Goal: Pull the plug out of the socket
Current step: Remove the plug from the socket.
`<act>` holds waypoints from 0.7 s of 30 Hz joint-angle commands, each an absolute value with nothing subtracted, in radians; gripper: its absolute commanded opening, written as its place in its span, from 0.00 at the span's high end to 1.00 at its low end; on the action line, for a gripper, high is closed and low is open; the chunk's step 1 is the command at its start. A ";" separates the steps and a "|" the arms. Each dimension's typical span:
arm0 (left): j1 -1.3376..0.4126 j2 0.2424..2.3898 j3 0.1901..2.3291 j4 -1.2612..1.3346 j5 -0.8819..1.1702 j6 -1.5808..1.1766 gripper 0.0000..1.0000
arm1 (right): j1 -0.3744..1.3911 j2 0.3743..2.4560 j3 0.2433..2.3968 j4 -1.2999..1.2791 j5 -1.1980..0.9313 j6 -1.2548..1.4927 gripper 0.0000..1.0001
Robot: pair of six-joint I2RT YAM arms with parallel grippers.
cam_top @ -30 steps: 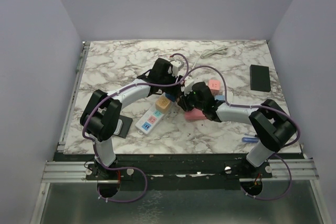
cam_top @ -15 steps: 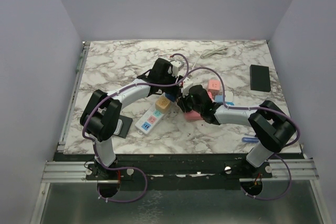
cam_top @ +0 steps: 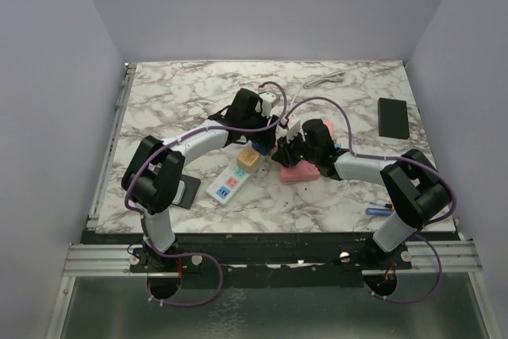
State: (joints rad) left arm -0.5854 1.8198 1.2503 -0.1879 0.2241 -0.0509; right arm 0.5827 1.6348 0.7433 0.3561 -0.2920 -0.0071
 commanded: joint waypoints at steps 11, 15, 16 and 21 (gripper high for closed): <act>-0.557 1.910 1.186 -0.436 0.078 0.025 1.00 | 0.599 1.580 0.792 0.368 -0.206 -0.057 0.99; -0.557 1.914 1.189 -0.439 0.073 0.021 1.00 | 0.654 1.568 0.770 0.392 -0.109 -0.042 0.99; -0.557 1.914 1.190 -0.440 0.071 0.020 1.00 | 0.667 1.568 0.768 0.398 -0.082 -0.034 0.99; -0.555 1.916 1.191 -0.442 0.069 0.019 1.00 | 0.758 1.592 0.789 0.387 0.074 -0.024 0.99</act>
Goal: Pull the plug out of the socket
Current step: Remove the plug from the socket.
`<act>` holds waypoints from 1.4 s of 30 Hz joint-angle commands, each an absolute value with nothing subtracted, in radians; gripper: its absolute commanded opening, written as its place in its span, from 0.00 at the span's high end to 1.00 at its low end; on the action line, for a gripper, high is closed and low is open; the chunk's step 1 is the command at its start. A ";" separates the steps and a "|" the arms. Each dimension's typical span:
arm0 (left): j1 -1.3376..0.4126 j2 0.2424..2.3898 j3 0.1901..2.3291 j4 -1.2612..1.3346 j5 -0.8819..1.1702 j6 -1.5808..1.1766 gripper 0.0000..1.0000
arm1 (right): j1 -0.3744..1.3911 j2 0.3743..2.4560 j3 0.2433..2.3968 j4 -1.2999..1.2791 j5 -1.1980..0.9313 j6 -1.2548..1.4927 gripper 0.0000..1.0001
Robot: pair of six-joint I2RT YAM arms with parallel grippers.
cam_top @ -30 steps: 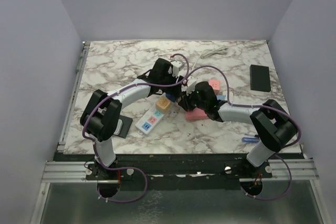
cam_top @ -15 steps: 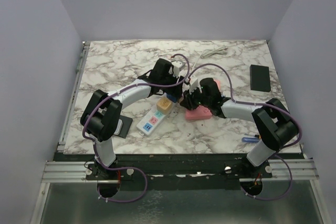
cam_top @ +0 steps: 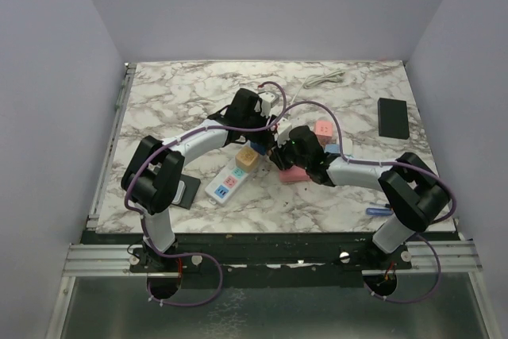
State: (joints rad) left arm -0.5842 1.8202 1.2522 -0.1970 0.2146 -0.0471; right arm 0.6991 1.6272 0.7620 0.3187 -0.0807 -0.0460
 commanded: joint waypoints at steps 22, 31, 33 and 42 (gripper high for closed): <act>-0.555 1.910 1.187 -0.443 0.079 0.040 1.00 | 0.673 1.565 0.783 0.401 -0.076 0.024 0.99; -0.555 1.907 1.186 -0.443 0.087 0.044 1.00 | 0.562 1.596 0.798 0.432 -0.275 0.053 0.99; -0.555 1.909 1.187 -0.443 0.087 0.044 1.00 | 0.561 1.607 0.811 0.421 -0.283 0.043 0.99; -0.555 1.912 1.189 -0.445 0.084 0.042 1.00 | 0.563 1.617 0.817 0.408 -0.290 0.017 0.99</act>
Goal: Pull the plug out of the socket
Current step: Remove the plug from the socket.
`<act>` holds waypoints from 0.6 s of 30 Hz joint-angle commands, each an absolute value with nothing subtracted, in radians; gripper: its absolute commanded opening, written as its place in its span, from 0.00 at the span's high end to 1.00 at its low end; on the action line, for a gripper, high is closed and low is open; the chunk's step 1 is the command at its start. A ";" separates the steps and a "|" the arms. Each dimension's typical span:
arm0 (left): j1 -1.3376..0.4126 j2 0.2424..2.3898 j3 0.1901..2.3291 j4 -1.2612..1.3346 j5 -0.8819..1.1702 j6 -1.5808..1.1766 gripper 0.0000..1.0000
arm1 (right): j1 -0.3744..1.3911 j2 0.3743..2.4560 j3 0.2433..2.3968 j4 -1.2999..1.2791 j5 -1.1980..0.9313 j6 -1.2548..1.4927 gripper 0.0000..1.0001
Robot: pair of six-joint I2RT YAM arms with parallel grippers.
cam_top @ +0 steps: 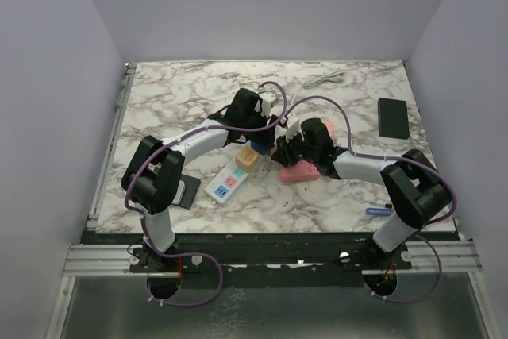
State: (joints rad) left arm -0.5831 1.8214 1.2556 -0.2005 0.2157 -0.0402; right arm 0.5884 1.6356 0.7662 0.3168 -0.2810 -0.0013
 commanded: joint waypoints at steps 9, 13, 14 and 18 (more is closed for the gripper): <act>-0.555 1.921 1.192 -0.446 0.079 0.039 1.00 | 0.637 1.594 0.778 0.460 -0.157 0.060 0.99; -0.555 1.922 1.193 -0.448 0.078 0.038 1.00 | 0.679 1.610 0.777 0.486 -0.105 0.086 0.99; -0.555 1.921 1.193 -0.448 0.076 0.038 1.00 | 0.689 1.613 0.778 0.492 -0.090 0.090 0.99; -0.555 1.922 1.193 -0.449 0.075 0.037 1.00 | 0.731 1.624 0.789 0.485 -0.015 0.092 0.99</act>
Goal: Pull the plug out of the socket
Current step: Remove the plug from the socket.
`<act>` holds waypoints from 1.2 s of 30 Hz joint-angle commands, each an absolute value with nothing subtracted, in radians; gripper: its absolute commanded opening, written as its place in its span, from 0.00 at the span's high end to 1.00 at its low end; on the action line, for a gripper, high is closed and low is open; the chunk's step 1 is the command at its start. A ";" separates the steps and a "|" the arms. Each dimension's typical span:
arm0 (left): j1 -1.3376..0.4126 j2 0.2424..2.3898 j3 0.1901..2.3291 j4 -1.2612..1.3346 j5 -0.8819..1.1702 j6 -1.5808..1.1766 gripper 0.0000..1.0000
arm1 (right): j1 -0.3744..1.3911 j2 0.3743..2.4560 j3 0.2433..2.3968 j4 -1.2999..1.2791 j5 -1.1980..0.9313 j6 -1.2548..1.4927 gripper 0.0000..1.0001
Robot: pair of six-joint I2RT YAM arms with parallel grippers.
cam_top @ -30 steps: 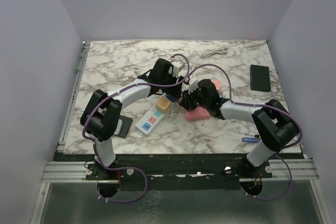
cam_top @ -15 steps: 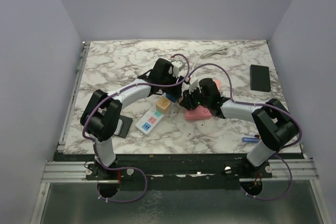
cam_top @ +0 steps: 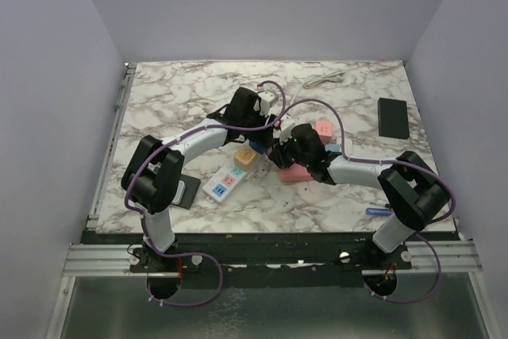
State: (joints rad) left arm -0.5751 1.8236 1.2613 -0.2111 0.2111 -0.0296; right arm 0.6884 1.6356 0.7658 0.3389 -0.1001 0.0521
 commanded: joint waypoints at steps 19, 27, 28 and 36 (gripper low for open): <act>-0.554 1.933 1.195 -0.454 0.064 0.041 1.00 | 0.781 1.605 0.811 0.430 0.113 0.083 0.99; -0.554 1.933 1.195 -0.456 0.063 0.043 1.00 | 0.675 1.587 0.771 0.487 -0.044 0.109 0.99; -0.554 1.933 1.195 -0.456 0.063 0.044 1.00 | 0.663 1.590 0.769 0.496 -0.064 0.107 0.99; -0.555 1.935 1.196 -0.456 0.066 0.043 1.00 | 0.595 1.620 0.773 0.523 -0.180 0.089 0.99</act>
State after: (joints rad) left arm -0.5735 1.8301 1.2690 -0.2111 0.2062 -0.0284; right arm 0.6426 1.6379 0.7509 0.3729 -0.1429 0.0780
